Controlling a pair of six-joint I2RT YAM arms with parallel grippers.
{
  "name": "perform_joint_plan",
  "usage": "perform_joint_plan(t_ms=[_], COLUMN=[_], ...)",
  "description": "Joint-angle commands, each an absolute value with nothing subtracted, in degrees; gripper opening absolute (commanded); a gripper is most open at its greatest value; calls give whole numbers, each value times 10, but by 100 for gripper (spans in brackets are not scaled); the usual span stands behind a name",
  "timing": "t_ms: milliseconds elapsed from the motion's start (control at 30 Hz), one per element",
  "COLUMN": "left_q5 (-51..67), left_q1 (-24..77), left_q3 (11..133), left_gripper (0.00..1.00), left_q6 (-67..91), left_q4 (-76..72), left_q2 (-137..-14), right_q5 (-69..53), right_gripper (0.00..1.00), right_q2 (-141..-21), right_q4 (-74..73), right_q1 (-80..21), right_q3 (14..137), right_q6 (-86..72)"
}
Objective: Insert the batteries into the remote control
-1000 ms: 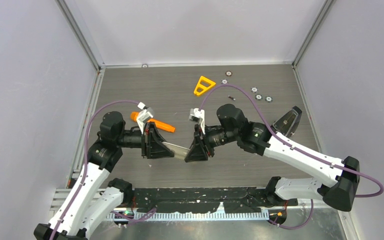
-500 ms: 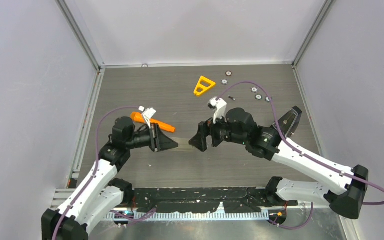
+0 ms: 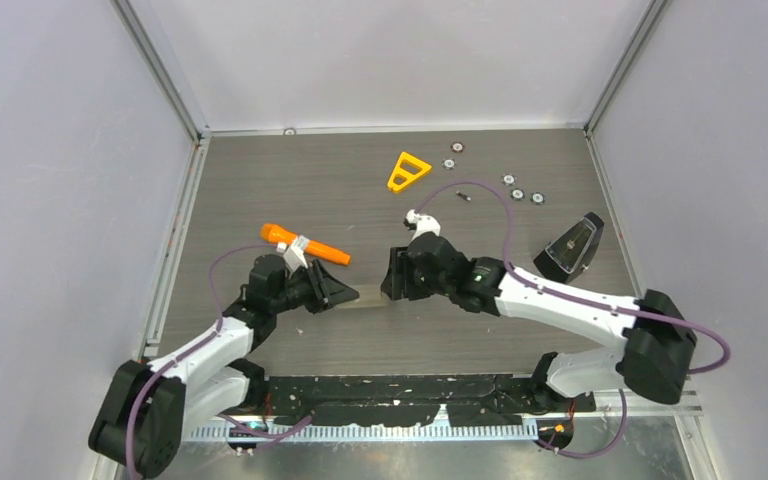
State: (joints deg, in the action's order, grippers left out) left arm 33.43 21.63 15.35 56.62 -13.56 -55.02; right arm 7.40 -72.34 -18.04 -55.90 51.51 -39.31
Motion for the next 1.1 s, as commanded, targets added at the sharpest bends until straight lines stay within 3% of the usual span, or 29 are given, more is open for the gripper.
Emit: perform_joint_plan(t_ms=[0, 233, 600, 1067], left_q5=[334, 350, 279, 265], left_q1=[219, 219, 219, 212], left_q3=[129, 117, 141, 138], left_gripper=[0, 0, 0, 0], left_q6=[591, 591, 537, 542], left_q4=[-238, -273, -110, -112], left_q2=[-602, -664, -698, -734], right_q5=[63, 25, -44, -7], right_gripper=[53, 53, 40, 44], right_q2=[-783, -859, -938, -940], right_q4=[-129, -107, -58, -119], right_q1=[-565, -564, -530, -525], right_q3=[530, 552, 557, 566], right_q6=[-437, -451, -472, -462])
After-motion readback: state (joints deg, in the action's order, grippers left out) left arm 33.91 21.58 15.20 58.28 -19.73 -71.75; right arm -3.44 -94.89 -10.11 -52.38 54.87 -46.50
